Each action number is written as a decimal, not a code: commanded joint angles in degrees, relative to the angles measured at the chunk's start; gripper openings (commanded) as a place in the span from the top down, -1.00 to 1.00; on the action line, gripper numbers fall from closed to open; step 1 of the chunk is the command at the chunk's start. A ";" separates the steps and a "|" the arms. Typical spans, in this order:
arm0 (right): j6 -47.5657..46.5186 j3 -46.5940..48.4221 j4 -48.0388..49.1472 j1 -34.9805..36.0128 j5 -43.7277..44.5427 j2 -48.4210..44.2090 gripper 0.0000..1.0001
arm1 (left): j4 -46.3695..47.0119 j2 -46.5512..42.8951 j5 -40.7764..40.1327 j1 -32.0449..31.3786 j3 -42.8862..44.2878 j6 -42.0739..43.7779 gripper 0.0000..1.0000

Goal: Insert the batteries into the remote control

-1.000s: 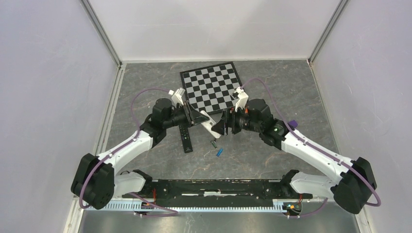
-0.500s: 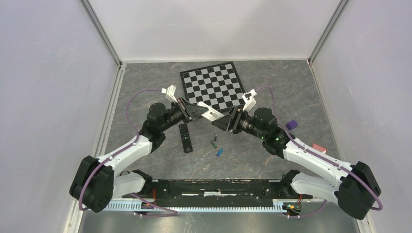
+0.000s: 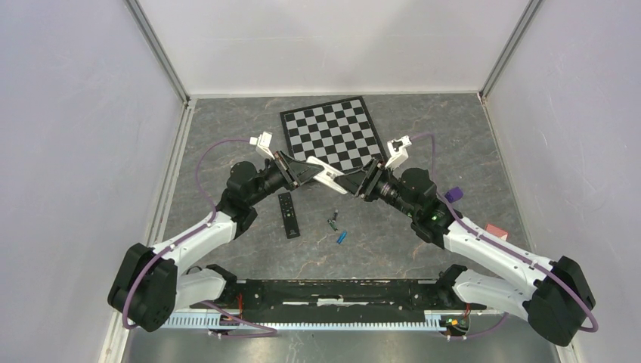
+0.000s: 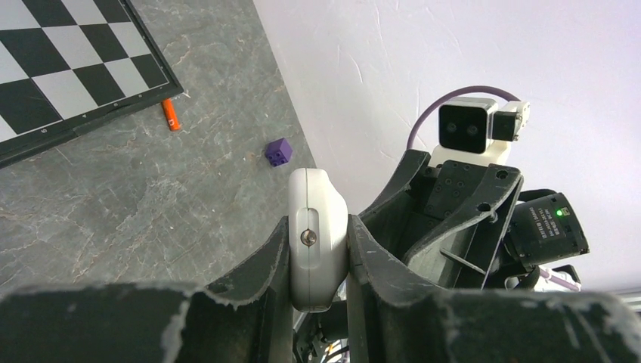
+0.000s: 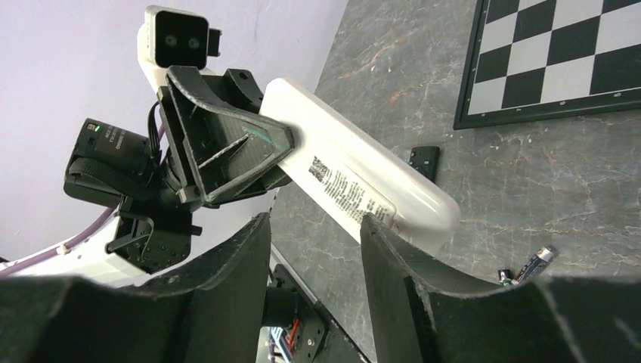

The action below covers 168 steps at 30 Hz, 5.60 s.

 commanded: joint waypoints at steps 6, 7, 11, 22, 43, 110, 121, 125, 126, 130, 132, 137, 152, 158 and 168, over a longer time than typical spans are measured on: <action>-2.50 -0.48 2.13 0.47 4.60 0.11 0.03 | 4.73 -1.50 0.34 -0.09 -0.31 -2.66 0.96; -2.54 -0.47 1.83 0.58 4.86 0.05 0.05 | 4.77 -1.57 0.25 -0.10 -0.40 -2.70 0.96; -3.12 -0.48 -0.19 0.85 6.61 -0.27 0.07 | 4.66 -1.72 -0.51 -0.08 -0.55 -2.80 0.96; -3.41 -0.83 -2.36 1.09 8.53 -0.19 0.07 | 2.73 -2.91 -4.96 -0.07 -1.36 -1.71 0.96; -5.48 2.42 0.21 1.27 6.09 2.63 0.38 | 3.84 -1.14 -1.79 -0.05 -1.36 -2.03 0.96; 0.33 -12.91 25.97 -6.53 -4.49 7.76 0.39 | -10.10 8.76 -7.66 -6.62 4.10 5.53 0.96; -21.10 -6.51 -2.50 -11.29 1.50 8.60 0.08 | -11.75 15.20 -11.62 -6.38 7.58 8.33 0.96; -25.20 -7.99 -6.15 -11.58 -0.40 8.07 -0.34 | -12.12 14.96 -6.96 -6.29 9.24 12.40 0.96; -26.18 -8.50 -6.55 -11.56 -1.36 7.78 -0.43 | -12.50 14.66 -4.99 -6.29 9.87 14.15 0.96; -33.33 -9.61 -7.10 -11.57 -8.59 5.73 -0.73 | -19.25 12.98 2.23 -6.29 12.84 22.57 0.96; -37.08 -10.01 -6.96 -11.52 -12.19 3.13 -0.85 | -21.79 12.10 5.82 -6.30 13.81 26.03 0.96; -45.49 -9.04 -7.06 -11.40 -20.14 -3.07 -0.96 | -21.59 14.65 21.58 -6.30 19.85 30.38 0.96; -46.32 -4.97 -6.72 -6.22 -37.30 -2.48 -0.36 | -5.80 13.40 38.57 -6.38 17.69 21.69 0.95; -42.68 -3.12 -5.68 -5.70 -37.26 -2.11 0.59 | 7.18 13.13 38.48 -6.38 14.88 11.36 0.46; -28.64 -3.89 6.64 -5.72 -35.21 -2.26 1.00 | 20.85 11.92 24.17 -6.38 10.03 -3.88 -0.10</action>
